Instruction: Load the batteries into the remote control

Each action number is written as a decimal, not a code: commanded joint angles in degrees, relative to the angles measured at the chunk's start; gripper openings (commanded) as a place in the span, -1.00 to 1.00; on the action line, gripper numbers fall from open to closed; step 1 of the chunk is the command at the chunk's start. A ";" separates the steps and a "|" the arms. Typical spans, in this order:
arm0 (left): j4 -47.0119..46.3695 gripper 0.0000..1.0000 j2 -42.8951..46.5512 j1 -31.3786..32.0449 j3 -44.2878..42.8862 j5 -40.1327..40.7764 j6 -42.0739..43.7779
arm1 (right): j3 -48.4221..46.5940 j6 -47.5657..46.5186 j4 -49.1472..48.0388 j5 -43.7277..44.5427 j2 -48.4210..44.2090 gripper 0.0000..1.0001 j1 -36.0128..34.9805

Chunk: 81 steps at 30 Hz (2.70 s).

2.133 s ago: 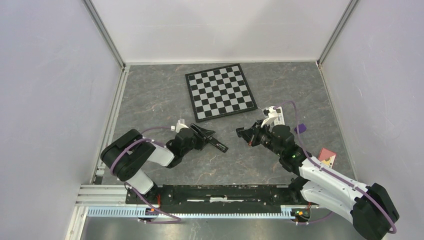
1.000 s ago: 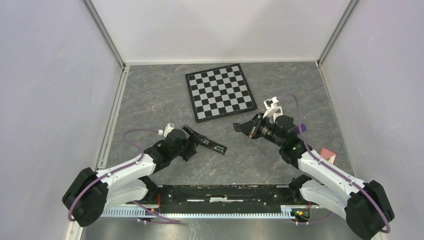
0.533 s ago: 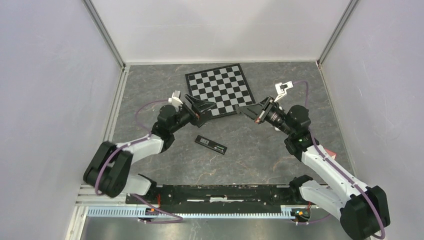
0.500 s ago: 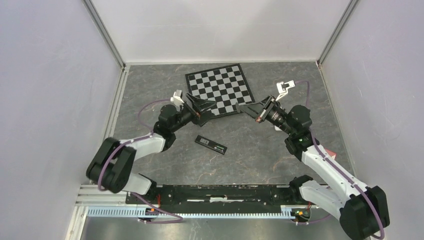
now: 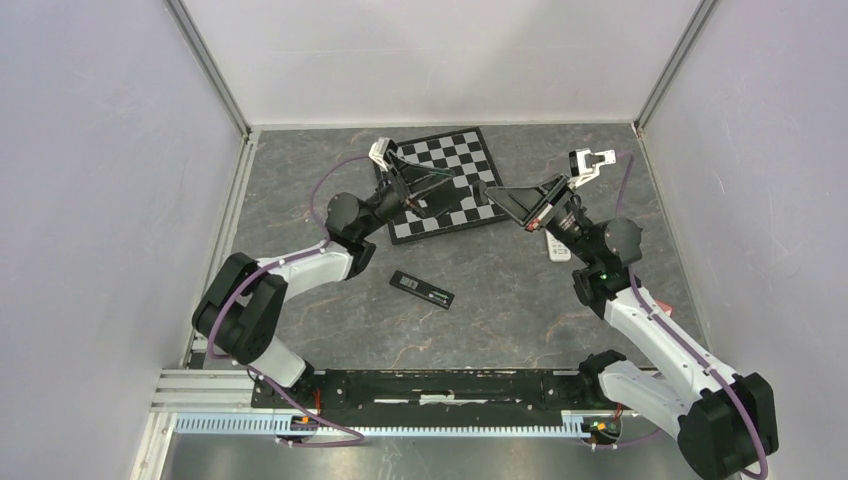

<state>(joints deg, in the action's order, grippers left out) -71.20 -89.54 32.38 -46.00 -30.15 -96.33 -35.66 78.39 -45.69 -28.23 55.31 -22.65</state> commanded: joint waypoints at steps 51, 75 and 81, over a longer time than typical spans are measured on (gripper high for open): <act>-5.28 -0.96 -0.85 4.50 -4.82 -3.65 -5.94 | 7.72 9.91 -12.41 8.66 0.60 -0.79 0.39; 25.23 -0.96 1.91 0.67 -0.41 -15.41 14.52 | 12.29 -26.16 7.38 -6.23 -0.18 0.33 2.58; 24.78 -0.96 1.62 0.67 -0.34 -15.38 14.50 | 12.69 -24.30 7.29 -5.83 0.24 -0.20 2.00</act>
<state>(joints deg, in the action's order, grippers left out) -45.25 -88.58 32.86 -45.60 -43.70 -84.25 -22.24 53.89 -37.47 -33.85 55.90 -20.25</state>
